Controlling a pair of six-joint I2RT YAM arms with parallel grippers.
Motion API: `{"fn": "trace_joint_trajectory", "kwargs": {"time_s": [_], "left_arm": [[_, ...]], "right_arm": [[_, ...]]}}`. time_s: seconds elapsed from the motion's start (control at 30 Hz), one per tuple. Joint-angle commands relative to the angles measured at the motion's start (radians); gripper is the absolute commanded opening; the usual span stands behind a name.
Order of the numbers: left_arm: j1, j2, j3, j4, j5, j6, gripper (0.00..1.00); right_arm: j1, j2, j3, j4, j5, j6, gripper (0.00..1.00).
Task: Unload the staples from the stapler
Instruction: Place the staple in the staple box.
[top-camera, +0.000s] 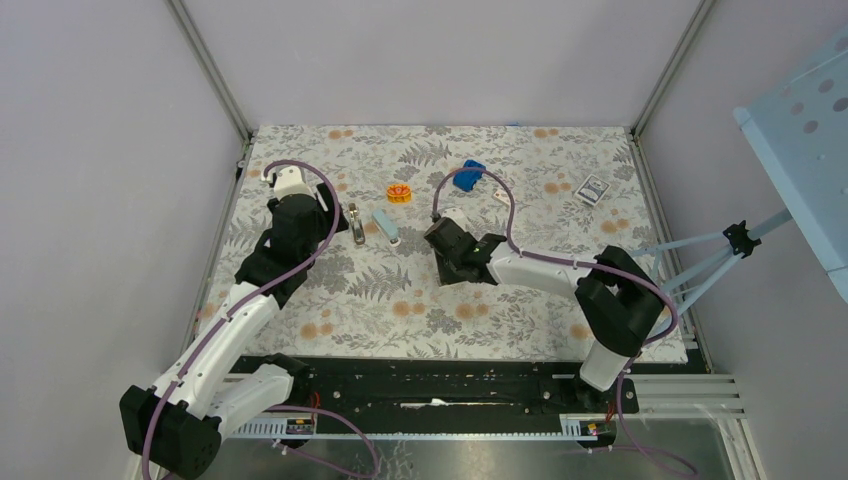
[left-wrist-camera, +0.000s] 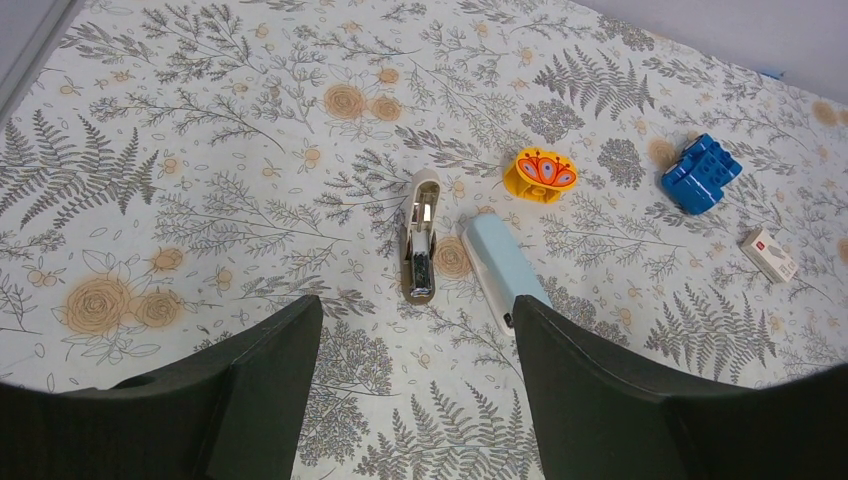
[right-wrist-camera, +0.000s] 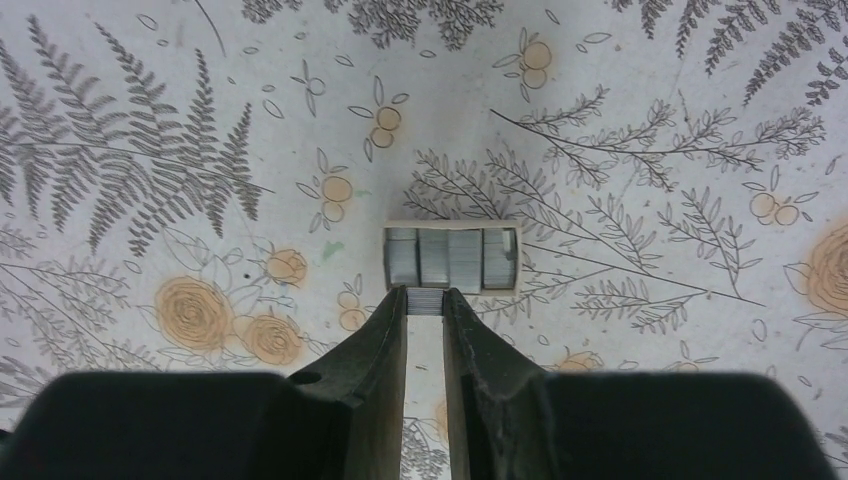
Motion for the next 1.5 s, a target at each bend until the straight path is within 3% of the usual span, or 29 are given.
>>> {"fn": "trace_joint_trajectory", "kwargs": {"time_s": [0.0,1.47], "left_arm": [[0.004,-0.002,-0.003,0.037,0.013,-0.004,0.75],[0.004,-0.001,-0.005,0.037,0.019,-0.004,0.75]], "right_arm": [[0.035,-0.017,-0.011,0.098,0.091,0.086,0.2],[0.074,0.103,-0.034,0.151,0.173,0.036,0.24]]}}
